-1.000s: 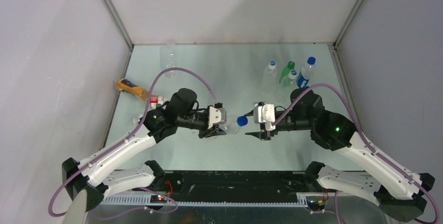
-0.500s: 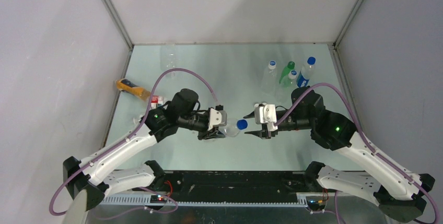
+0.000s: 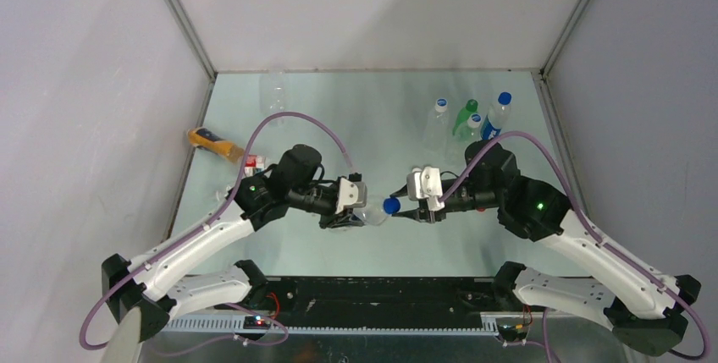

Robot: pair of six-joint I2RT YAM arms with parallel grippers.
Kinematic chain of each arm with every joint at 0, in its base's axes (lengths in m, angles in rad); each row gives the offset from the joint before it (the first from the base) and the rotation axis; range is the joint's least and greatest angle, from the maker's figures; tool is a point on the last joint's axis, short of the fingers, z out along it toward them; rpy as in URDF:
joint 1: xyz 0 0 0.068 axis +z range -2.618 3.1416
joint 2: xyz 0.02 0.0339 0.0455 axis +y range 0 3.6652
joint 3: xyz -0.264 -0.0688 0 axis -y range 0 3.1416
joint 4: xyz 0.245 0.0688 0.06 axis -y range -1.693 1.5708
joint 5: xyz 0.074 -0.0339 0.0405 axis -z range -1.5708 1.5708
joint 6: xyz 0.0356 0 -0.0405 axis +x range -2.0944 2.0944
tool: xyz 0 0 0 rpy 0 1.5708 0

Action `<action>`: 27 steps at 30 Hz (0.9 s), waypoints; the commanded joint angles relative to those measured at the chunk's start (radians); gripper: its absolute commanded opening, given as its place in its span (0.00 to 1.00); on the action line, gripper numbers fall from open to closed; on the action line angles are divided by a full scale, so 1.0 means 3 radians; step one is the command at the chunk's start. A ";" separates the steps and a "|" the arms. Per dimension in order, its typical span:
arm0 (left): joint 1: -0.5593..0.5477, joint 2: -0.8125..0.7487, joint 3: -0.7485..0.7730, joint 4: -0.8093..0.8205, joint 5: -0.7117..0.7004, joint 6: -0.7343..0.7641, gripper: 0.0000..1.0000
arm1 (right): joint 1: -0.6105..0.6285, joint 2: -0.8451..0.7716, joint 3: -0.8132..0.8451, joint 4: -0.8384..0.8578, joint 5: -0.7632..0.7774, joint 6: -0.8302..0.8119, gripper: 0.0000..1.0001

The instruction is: Screw on the bottle caps

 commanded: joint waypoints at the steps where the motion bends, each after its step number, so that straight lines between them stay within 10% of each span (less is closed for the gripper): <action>1: 0.0023 -0.0075 0.0141 0.0036 0.0104 0.0074 0.16 | 0.0050 0.0043 0.0177 0.0100 -0.0041 0.0078 0.39; 8: 0.0004 -0.0185 0.0066 0.0283 -0.0129 -0.0074 0.16 | 0.0147 0.0159 0.0182 0.0248 0.0333 0.0696 0.01; 18: -0.0897 -0.0730 -0.0833 0.1863 -0.3088 -0.0124 0.16 | 0.0185 0.0402 0.0276 0.0104 0.2063 0.4355 0.00; 22: -0.1159 -0.0675 -0.0959 0.2133 -0.3555 0.0110 0.17 | 0.0198 0.0359 0.0272 0.0263 0.2253 0.4465 0.00; 27: -0.0959 -0.0658 -0.0831 0.1682 -0.3233 -0.0031 0.16 | 0.0195 0.0156 0.0255 0.0497 0.2064 0.3226 0.49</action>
